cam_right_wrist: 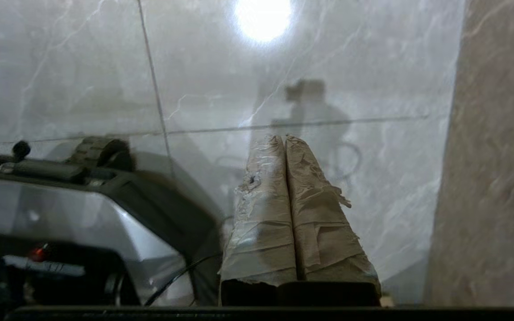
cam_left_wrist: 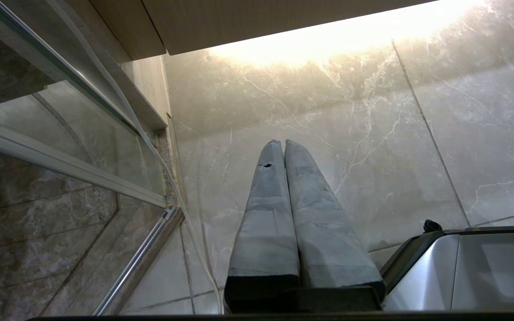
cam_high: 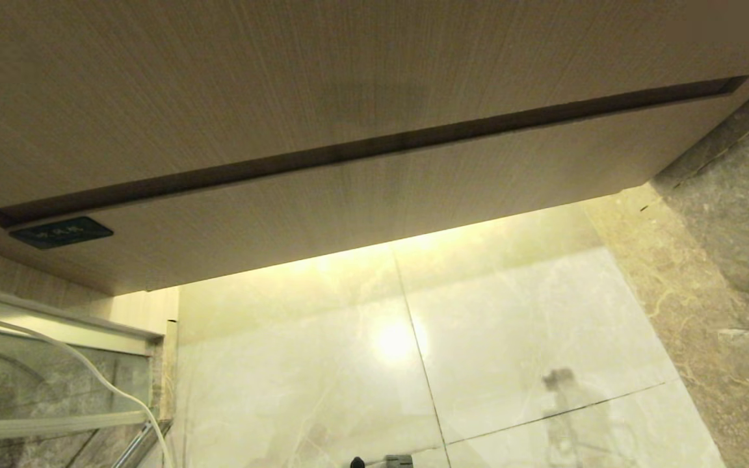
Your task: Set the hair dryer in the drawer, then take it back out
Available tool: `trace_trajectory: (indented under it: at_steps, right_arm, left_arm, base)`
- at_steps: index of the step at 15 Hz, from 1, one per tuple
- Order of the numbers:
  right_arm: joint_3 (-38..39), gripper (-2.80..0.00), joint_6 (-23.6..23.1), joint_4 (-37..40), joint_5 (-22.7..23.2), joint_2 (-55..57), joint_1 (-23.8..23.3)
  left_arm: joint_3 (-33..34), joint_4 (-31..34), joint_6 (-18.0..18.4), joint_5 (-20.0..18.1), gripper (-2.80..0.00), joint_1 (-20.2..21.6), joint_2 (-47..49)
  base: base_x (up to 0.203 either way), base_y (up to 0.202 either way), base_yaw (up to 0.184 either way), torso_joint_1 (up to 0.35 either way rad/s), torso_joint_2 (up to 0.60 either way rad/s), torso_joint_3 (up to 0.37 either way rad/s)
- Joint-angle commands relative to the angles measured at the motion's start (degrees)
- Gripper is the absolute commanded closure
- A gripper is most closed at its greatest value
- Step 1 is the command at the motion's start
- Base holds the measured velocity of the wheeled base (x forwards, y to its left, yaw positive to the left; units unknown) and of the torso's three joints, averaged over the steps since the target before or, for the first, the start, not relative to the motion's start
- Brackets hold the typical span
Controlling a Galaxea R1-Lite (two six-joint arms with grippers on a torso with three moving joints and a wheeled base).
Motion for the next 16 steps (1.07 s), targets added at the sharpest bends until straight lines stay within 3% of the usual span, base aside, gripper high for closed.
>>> trace_trajectory:
  at_steps: [1,8,10,14,16]
  right_arm:
    - [2.45,0.00,0.20,0.47,1.06,-4.58,-0.07]
    - [25.38,0.00,1.58,-3.80,2.68,-33.30,1.84]
    - [31.70,0.00,2.14,-4.93,1.11,-43.31,3.44]
    - [36.15,0.00,3.72,-6.65,-1.74,-58.89,3.67]
    - [39.47,0.00,6.84,-12.17,-7.03,-62.69,3.51]
  left_arm:
    - [-0.01,-0.02,0.00,0.00,0.00,0.01,0.08]
    - [-0.01,-0.02,0.00,0.00,0.00,0.01,0.07]
    - [-0.01,-0.02,0.00,0.00,0.00,0.01,0.06]
    - [-0.01,-0.02,0.00,0.00,0.00,0.01,0.01]
    - [-0.01,-0.02,0.02,0.00,0.00,0.01,0.00]
  base:
    - [0.000,0.000,0.000,0.000,0.00,0.000]
    - [0.000,0.000,0.000,0.000,0.00,0.000]
    - [0.000,0.000,0.000,0.000,0.00,0.000]
    - [0.000,0.000,0.000,0.000,0.00,0.000]
    - [0.000,0.000,0.000,0.000,0.00,0.000]
